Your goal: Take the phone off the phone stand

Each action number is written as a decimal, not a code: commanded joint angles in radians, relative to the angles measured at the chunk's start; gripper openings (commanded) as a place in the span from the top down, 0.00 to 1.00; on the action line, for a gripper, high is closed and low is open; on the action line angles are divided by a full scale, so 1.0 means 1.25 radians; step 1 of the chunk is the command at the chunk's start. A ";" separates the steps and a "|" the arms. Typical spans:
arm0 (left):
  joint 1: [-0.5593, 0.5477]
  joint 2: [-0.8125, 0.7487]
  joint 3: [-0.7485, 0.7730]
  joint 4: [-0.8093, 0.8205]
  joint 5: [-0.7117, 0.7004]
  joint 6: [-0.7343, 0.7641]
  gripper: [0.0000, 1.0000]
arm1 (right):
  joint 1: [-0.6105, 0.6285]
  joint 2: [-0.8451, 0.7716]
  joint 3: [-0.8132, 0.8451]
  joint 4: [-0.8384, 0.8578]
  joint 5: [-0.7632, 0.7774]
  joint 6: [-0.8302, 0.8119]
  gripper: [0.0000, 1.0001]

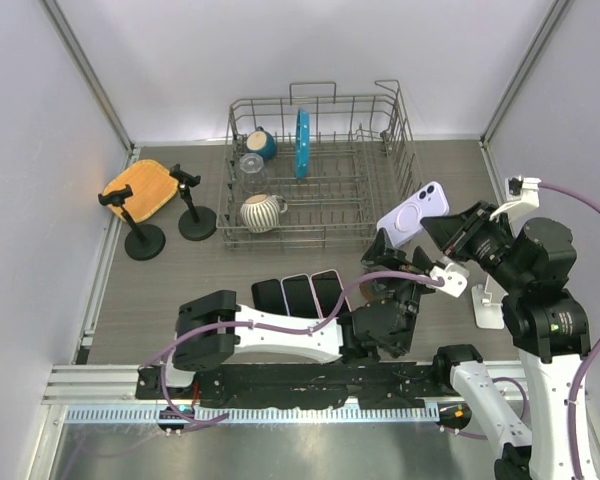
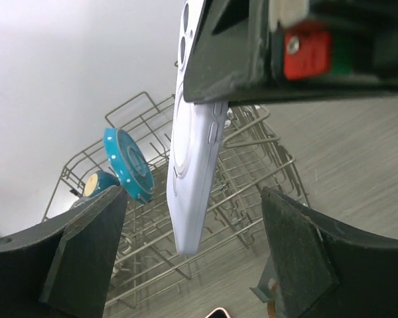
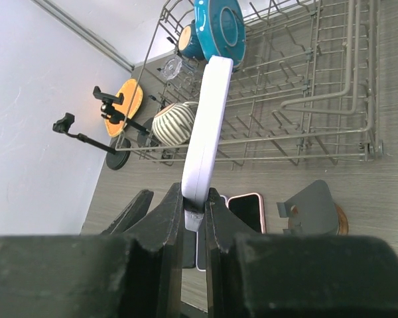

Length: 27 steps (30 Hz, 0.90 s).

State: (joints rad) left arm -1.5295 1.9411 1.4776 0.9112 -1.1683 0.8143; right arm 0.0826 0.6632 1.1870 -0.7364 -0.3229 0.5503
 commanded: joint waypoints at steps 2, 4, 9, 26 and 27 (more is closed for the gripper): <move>0.025 0.051 0.081 0.182 -0.075 0.130 0.20 | 0.010 -0.025 0.005 0.074 -0.031 0.024 0.99; 0.032 0.053 0.079 0.191 -0.090 0.123 0.24 | 0.011 -0.029 0.005 0.066 -0.029 0.022 0.99; 0.044 0.034 0.046 0.154 -0.094 0.047 0.44 | 0.014 -0.031 0.000 0.066 -0.032 0.025 0.99; 0.050 -0.091 -0.082 -0.066 -0.080 -0.263 1.00 | 0.015 -0.027 -0.006 0.080 -0.048 0.035 0.88; 0.050 -0.105 -0.089 -0.092 -0.075 -0.289 1.00 | 0.014 -0.027 -0.006 0.081 -0.051 0.031 0.82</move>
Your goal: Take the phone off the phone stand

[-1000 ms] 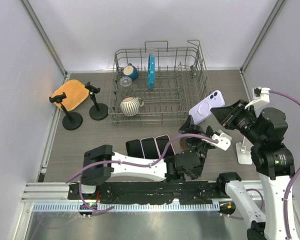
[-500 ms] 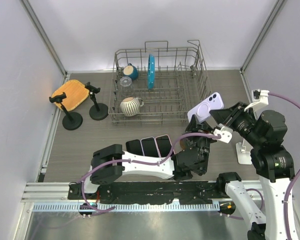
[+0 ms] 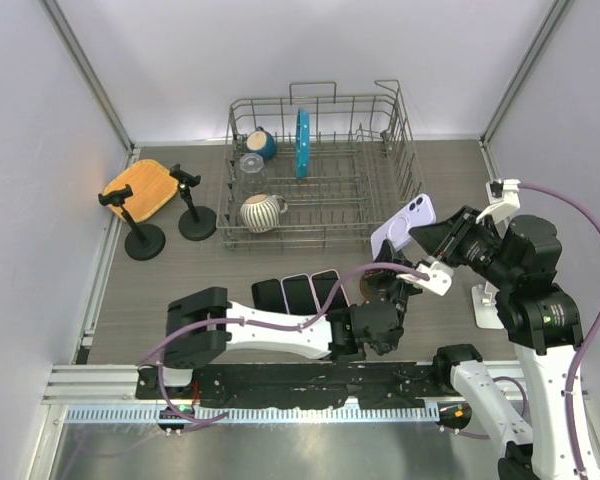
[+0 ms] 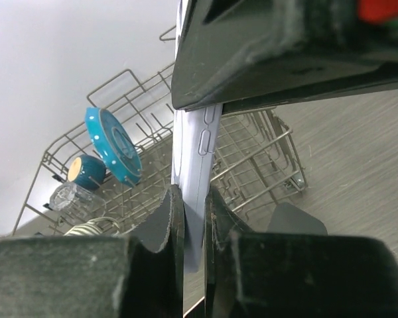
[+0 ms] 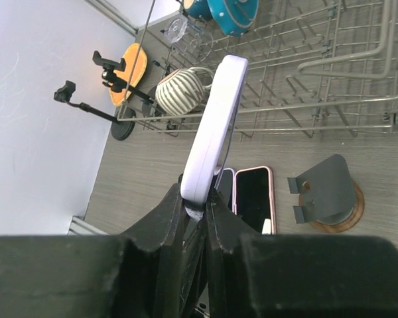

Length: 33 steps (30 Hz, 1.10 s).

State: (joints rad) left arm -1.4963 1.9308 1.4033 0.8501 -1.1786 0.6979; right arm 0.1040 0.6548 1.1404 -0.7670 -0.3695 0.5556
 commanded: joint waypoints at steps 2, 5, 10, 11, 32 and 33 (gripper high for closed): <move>0.025 -0.136 -0.044 -0.143 -0.051 -0.294 1.00 | -0.002 -0.021 0.035 0.108 -0.017 0.024 0.63; 0.032 -0.193 -0.056 -0.310 -0.011 -0.414 1.00 | -0.002 -0.018 0.047 0.102 -0.001 0.013 0.43; 0.084 -0.290 -0.076 -0.630 0.123 -0.757 1.00 | -0.002 -0.017 0.069 0.083 0.030 -0.017 0.25; 0.095 -0.327 -0.083 -0.663 0.153 -0.803 1.00 | -0.003 -0.017 0.073 0.081 0.035 -0.024 0.22; 0.513 -0.971 -0.578 -1.231 0.600 -1.345 1.00 | 0.017 -0.043 -0.019 0.045 0.150 -0.096 0.12; 0.551 -0.984 -0.617 -1.220 0.617 -1.351 1.00 | 0.017 -0.045 -0.023 0.044 0.152 -0.096 0.12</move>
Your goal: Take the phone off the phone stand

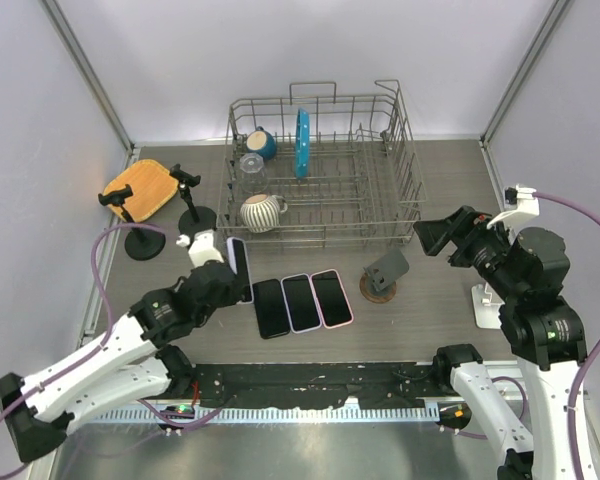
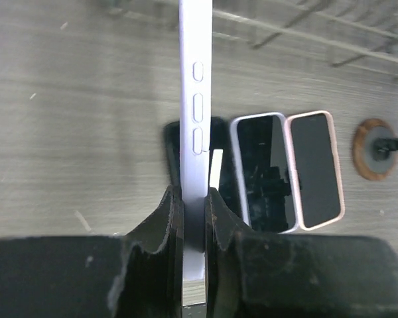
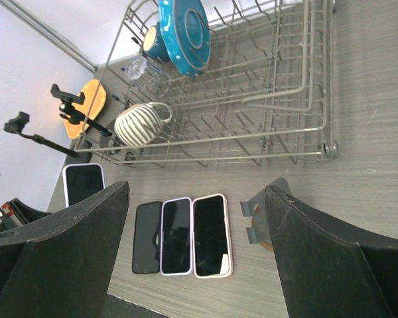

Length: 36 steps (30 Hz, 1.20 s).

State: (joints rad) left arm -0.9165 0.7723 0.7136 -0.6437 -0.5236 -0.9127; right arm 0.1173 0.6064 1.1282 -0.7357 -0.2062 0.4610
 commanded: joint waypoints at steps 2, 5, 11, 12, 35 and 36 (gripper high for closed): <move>0.130 -0.063 -0.115 -0.014 0.124 -0.075 1.00 | 0.008 -0.008 -0.023 0.018 0.024 -0.025 0.12; 0.170 -0.044 -0.156 0.012 0.154 -0.080 1.00 | 0.009 -0.008 -0.025 0.014 0.025 -0.029 0.12; 0.208 -0.017 -0.196 0.055 0.218 -0.064 1.00 | 0.010 -0.008 -0.021 0.012 0.040 -0.039 0.13; 0.208 -0.025 -0.204 0.072 0.230 -0.064 1.00 | 0.010 -0.010 -0.028 0.012 0.041 -0.040 0.13; 0.209 -0.013 -0.257 0.057 0.389 -0.104 0.82 | 0.012 -0.018 -0.047 0.027 0.030 -0.029 0.15; 0.209 -0.008 -0.258 0.056 0.375 -0.106 0.78 | 0.012 -0.020 -0.048 0.025 0.032 -0.030 0.15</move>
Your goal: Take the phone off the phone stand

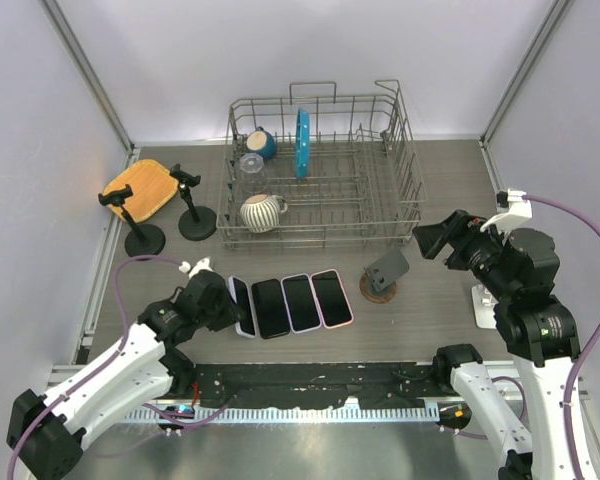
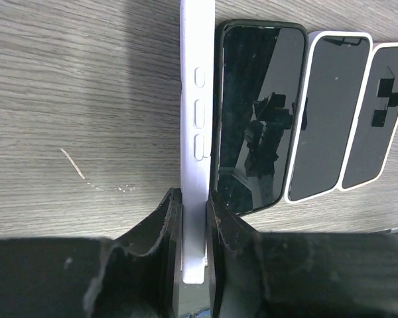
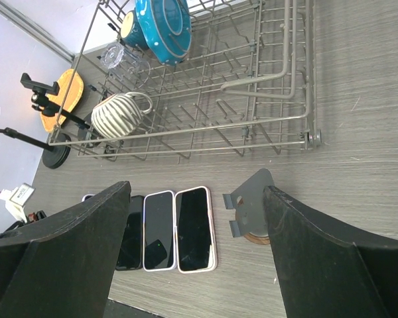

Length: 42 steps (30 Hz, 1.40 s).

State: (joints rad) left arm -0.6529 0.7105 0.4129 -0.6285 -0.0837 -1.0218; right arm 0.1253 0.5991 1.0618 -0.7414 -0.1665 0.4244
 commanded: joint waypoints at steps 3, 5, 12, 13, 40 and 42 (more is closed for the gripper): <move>-0.002 0.031 -0.008 0.011 -0.015 -0.027 0.50 | 0.005 -0.017 0.002 0.029 0.003 -0.003 0.15; -0.002 0.011 0.002 -0.037 -0.073 -0.040 0.38 | 0.005 -0.018 -0.001 0.029 0.002 -0.002 0.15; -0.002 -0.068 -0.006 -0.096 -0.172 -0.099 0.18 | 0.005 -0.018 -0.008 0.034 -0.002 -0.001 0.15; -0.002 -0.063 -0.009 -0.091 -0.175 -0.099 0.16 | 0.005 -0.018 -0.008 0.032 -0.003 -0.001 0.15; -0.015 0.305 0.038 0.201 -0.020 -0.015 0.04 | 0.005 -0.015 -0.006 0.032 0.001 -0.003 0.16; -0.032 0.311 0.041 0.216 -0.016 -0.017 0.05 | 0.005 -0.017 -0.006 0.034 0.001 -0.003 0.16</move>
State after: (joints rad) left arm -0.6582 1.0595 0.4759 -0.4541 -0.2306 -1.0306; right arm 0.1272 0.5838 1.0489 -0.7406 -0.1669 0.4244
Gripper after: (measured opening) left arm 0.958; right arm 0.846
